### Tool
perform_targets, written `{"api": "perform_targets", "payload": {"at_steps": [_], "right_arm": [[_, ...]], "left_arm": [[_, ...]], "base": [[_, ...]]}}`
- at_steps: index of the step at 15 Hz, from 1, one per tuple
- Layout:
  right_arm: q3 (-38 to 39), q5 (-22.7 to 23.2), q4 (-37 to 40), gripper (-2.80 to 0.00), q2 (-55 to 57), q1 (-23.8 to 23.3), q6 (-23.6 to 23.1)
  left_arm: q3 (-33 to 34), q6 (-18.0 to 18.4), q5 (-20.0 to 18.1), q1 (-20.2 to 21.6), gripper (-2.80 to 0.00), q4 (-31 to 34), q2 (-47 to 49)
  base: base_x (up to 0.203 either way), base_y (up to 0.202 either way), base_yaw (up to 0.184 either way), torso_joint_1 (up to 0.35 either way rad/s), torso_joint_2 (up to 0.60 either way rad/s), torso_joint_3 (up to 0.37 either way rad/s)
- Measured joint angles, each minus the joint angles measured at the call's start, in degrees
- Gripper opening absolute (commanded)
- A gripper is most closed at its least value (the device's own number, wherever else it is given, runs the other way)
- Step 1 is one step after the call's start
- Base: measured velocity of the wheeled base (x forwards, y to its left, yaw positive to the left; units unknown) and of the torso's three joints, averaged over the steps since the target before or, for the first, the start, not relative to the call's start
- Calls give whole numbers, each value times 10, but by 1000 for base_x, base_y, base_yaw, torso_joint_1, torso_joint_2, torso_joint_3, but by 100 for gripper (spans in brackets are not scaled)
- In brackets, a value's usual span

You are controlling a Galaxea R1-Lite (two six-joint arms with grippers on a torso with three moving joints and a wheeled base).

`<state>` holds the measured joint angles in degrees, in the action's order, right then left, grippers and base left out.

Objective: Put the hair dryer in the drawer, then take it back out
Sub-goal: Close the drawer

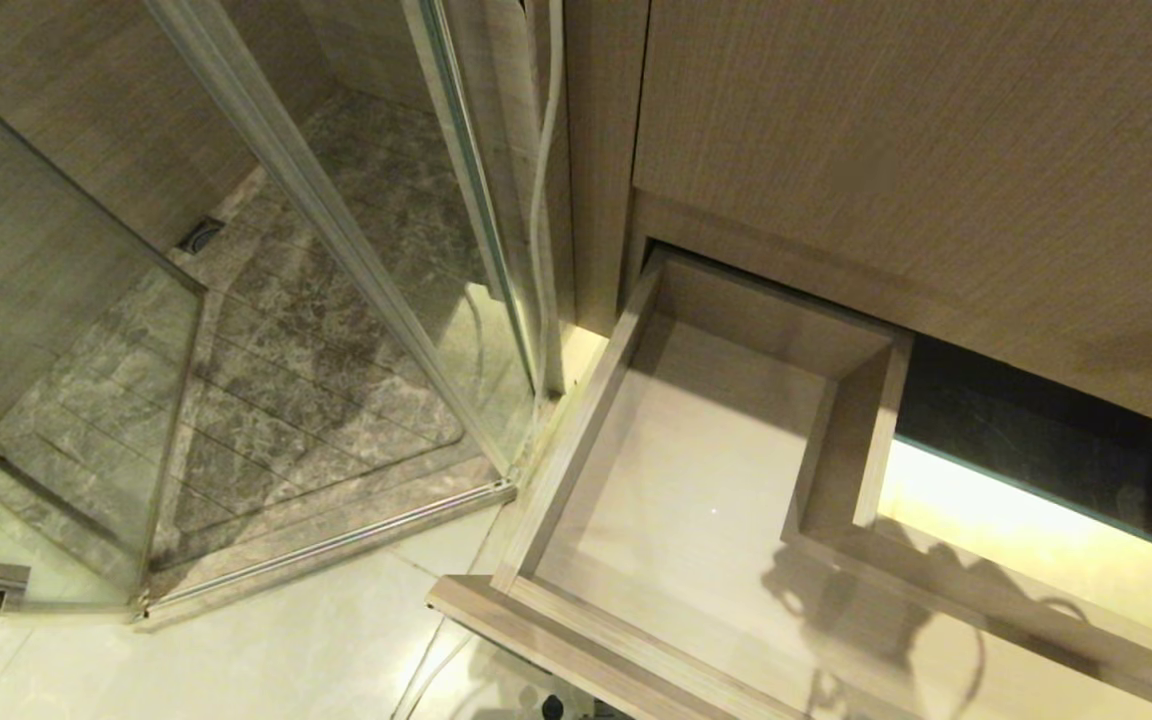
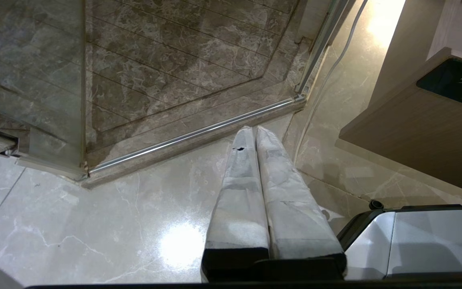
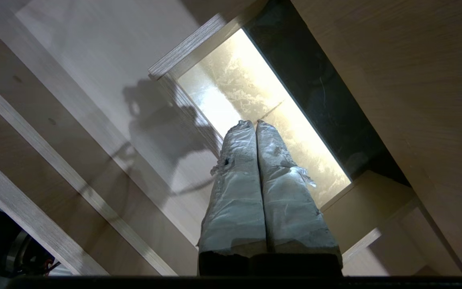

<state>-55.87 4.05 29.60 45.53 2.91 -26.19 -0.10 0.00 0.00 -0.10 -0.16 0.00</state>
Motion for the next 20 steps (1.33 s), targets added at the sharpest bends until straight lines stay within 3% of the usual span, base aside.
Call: {"api": "perform_targets", "payload": {"at_steps": [6, 9, 13, 17, 20], "right_arm": [[31, -1, -6, -280, -4, 0, 3], [64, -2, -12, -280, -9, 7, 51], [114, -20, -11, -280, -9, 16, 74], [116, 4, 53, -280, -3, 27, 81], [108, 28, 97, -280, -2, 32, 113]], "left_arm": [[0, 0, 0, 0, -280, 0, 0], [0, 0, 0, 0, -280, 0, 0], [0, 0, 0, 0, -280, 0, 0], [0, 0, 0, 0, -280, 0, 0], [0, 0, 0, 0, -280, 0, 0]], "base": [[0, 0, 0, 0, 0, 0], [0, 0, 0, 0, 0, 0], [0, 0, 0, 0, 0, 0], [0, 0, 0, 0, 0, 0], [0, 0, 0, 0, 0, 0]]}}
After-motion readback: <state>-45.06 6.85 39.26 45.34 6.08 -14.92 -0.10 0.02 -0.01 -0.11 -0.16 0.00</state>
